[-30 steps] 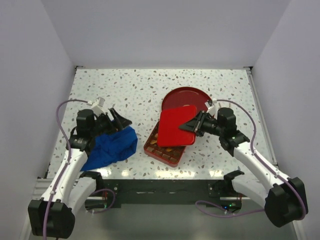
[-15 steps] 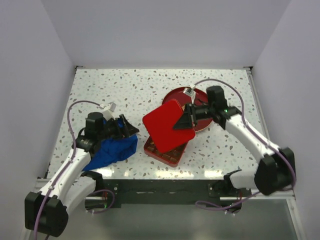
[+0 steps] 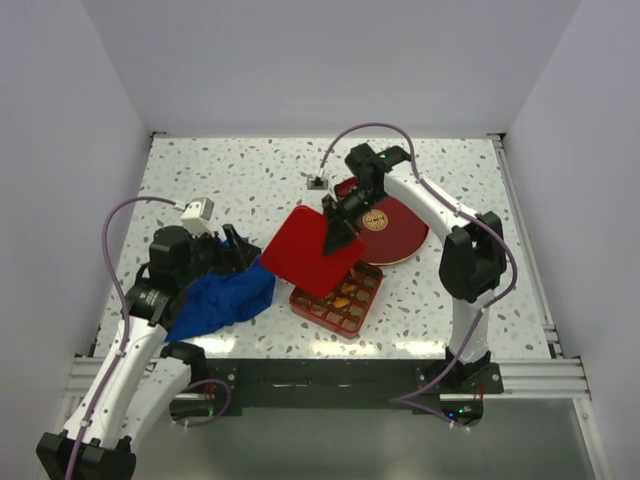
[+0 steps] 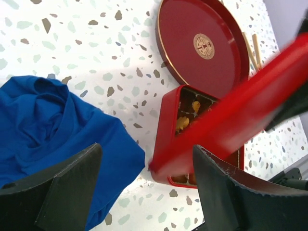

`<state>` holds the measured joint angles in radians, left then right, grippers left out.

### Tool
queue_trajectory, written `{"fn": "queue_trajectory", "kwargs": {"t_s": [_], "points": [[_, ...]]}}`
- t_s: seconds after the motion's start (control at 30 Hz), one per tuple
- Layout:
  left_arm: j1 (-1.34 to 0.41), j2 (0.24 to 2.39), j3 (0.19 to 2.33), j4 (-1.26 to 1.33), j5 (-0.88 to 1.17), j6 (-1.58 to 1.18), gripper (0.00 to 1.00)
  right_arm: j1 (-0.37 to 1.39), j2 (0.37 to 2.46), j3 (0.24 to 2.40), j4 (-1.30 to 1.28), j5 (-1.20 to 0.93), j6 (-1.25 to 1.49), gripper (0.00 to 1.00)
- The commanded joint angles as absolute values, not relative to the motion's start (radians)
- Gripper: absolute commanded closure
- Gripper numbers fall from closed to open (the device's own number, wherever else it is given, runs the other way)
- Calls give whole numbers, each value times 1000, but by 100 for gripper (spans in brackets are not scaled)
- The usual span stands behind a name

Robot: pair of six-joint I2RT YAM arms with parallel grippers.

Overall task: Pack the cookies
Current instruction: Place the box lid on the packing box.

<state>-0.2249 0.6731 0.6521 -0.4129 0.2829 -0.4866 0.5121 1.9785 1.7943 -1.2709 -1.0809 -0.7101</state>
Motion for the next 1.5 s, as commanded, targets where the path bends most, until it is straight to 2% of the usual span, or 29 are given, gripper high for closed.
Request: {"fn": "queue_trajectory", "kwargs": {"t_s": [0.0, 0.2, 0.43, 0.67, 0.73, 0.87, 1.0, 1.23, 1.47], "points": [[-221, 683, 715, -428, 244, -440, 19, 571, 1902, 1885, -1577, -1135, -736, 100], [-222, 675, 670, -300, 348, -471, 19, 561, 1866, 1895, -1524, -1180, -640, 100], [-221, 675, 655, -218, 558, -443, 18, 508, 1646, 1568, -1367, -1137, -509, 100], [-221, 684, 609, -189, 643, -466, 19, 552, 1575, 1414, -1376, -1122, -558, 100], [-221, 696, 603, -193, 650, -480, 19, 566, 1607, 1419, -1384, -1103, -575, 100], [-221, 671, 581, -265, 611, -482, 20, 566, 1779, 1517, -1563, -1068, -747, 100], [-221, 618, 557, -330, 540, -500, 20, 566, 1851, 1592, -1580, -1009, -756, 100], [-221, 586, 523, -337, 503, -540, 20, 561, 1933, 1703, -1582, -996, -739, 100], [-221, 629, 511, -307, 549, -555, 20, 535, 1936, 1694, -1580, -982, -739, 100]]}}
